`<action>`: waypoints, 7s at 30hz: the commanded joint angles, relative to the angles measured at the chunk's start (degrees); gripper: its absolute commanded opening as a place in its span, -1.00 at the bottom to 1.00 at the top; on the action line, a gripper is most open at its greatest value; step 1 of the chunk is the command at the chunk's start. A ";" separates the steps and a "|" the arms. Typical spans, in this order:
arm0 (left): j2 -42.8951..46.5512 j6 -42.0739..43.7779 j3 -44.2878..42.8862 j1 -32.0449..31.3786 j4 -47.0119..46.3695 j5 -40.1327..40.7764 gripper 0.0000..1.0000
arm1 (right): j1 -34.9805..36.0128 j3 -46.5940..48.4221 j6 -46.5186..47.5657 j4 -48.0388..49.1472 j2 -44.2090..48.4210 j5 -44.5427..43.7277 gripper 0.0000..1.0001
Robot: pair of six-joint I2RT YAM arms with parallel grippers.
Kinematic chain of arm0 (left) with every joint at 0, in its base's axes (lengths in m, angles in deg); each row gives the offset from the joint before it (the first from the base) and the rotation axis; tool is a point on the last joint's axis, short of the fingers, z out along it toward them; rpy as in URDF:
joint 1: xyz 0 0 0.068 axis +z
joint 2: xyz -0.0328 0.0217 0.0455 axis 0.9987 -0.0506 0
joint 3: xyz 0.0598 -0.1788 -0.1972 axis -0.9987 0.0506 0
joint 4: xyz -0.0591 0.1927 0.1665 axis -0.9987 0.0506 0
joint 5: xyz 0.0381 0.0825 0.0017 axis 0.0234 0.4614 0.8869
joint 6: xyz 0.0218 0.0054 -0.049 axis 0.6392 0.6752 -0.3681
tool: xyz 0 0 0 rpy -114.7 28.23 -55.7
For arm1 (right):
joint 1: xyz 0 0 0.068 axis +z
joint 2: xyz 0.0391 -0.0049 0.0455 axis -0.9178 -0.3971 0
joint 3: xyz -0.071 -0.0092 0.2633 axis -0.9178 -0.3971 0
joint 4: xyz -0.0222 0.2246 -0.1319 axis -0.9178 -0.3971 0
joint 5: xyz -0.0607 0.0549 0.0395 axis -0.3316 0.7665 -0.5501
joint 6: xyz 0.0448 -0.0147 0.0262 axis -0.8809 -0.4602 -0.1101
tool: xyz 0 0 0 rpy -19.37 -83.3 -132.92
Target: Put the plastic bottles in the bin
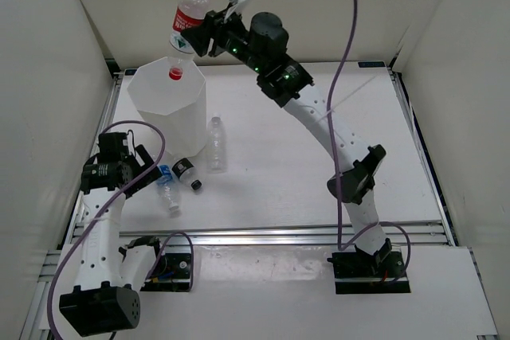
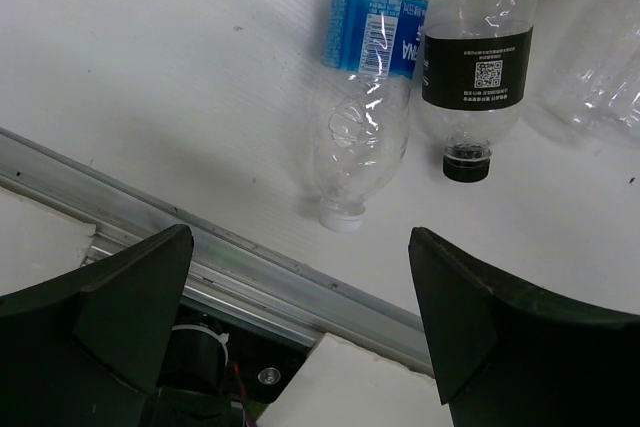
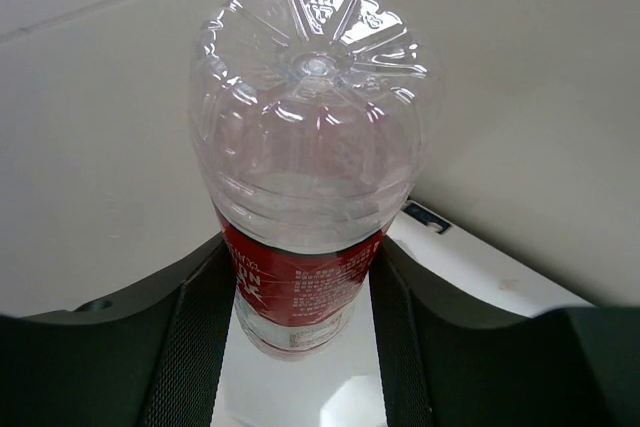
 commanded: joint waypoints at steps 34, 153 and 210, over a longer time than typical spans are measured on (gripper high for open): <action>2.84 -16.27 -2.08 -5.58 4.62 21.96 1.00 | -16.04 -44.47 -23.09 -1.46 -6.55 34.49 1.00; -5.68 -16.01 23.68 -10.16 -36.95 6.24 1.00 | -18.58 -19.75 -8.76 -24.75 13.20 30.10 1.00; -0.09 -11.77 -16.70 -22.73 -35.90 19.44 1.00 | -20.96 -24.42 -9.99 -22.55 11.96 36.60 1.00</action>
